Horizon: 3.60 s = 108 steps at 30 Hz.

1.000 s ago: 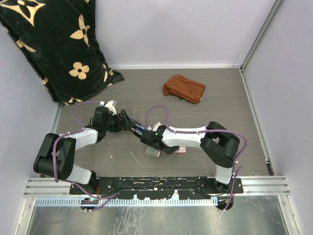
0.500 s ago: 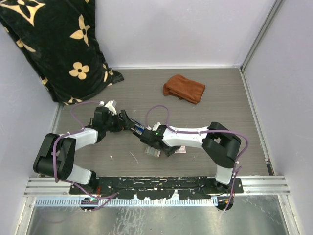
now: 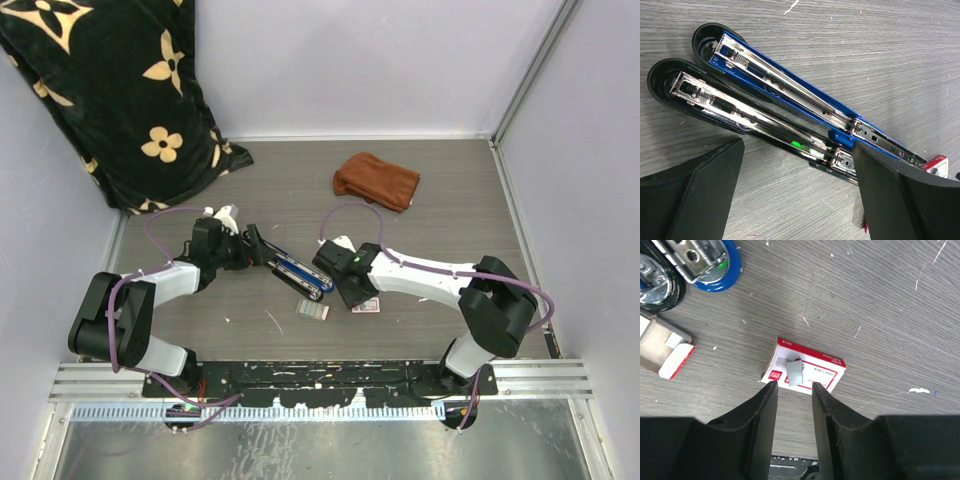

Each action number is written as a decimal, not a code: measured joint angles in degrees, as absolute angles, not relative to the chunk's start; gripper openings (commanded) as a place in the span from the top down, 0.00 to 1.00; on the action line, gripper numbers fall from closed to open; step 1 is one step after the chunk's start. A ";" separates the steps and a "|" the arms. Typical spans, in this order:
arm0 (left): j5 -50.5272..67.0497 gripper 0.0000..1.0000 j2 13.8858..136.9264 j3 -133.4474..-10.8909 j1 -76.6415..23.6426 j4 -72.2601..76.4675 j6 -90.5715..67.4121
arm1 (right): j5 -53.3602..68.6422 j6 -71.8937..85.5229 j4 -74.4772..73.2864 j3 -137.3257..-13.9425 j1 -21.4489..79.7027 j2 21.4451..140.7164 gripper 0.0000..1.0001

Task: Load the staples into the stapler
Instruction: Pick up the staple from the staple box, then install the staple into the stapler.

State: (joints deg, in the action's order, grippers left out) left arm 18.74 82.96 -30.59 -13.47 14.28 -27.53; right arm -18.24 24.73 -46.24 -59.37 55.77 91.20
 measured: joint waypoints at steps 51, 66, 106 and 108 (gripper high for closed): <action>18.72 0.08 82.96 -30.59 -13.47 14.28 -27.51 | -9.41 18.63 -38.15 -51.11 48.86 88.55 0.80; 18.79 0.08 82.96 -30.59 -13.47 14.28 -27.51 | 2.59 9.89 -39.81 -63.88 49.36 88.73 0.80; 18.83 0.08 82.96 -30.59 -13.47 14.28 -27.51 | 0.91 2.59 -48.49 -85.01 54.06 111.04 0.80; 18.83 0.08 82.96 -30.59 -13.47 14.28 -27.51 | 0.95 2.44 -48.51 -85.12 54.06 111.04 0.81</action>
